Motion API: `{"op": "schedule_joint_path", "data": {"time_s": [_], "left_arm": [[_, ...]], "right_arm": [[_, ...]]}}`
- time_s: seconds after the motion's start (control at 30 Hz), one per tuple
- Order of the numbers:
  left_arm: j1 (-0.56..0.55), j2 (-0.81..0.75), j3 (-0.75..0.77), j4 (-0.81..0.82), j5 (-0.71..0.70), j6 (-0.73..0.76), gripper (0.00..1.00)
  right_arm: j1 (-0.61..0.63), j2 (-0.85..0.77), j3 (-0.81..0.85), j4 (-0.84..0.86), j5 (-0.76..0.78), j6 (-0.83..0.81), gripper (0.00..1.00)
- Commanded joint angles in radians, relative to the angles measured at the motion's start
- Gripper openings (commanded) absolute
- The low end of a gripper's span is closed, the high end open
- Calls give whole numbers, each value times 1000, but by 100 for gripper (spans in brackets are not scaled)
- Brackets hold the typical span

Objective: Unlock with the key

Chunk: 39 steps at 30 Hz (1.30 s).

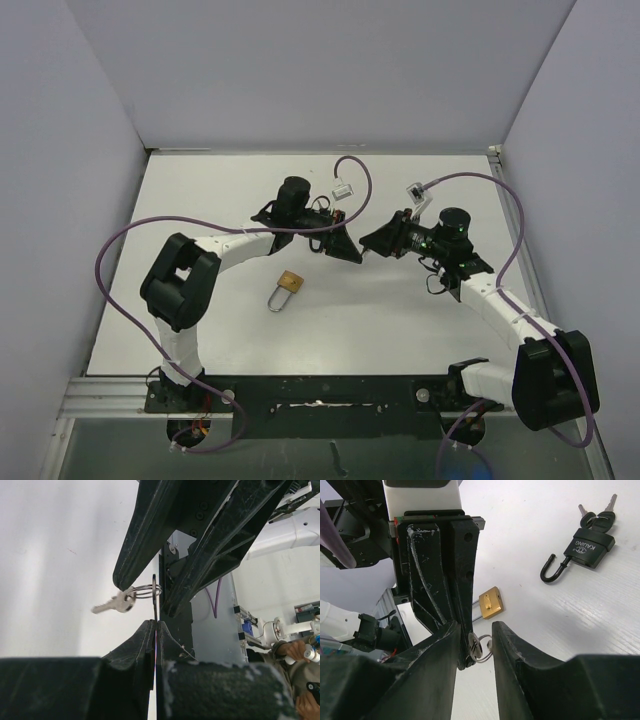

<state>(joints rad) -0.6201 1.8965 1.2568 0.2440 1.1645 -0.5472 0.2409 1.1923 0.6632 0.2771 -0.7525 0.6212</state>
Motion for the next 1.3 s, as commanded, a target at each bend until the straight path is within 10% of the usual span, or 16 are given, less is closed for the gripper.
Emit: {"op": "schedule_joint_path", "data": {"time_s": [0.0,1.27], "left_arm": [[1,3,21,64,16,-5,0],[6,-2,-29,137,11,-40,0]], "right_arm": [[-8,11,1,73,-19,12,33],[-15,-1,-12,104,-26,28,24]]}}
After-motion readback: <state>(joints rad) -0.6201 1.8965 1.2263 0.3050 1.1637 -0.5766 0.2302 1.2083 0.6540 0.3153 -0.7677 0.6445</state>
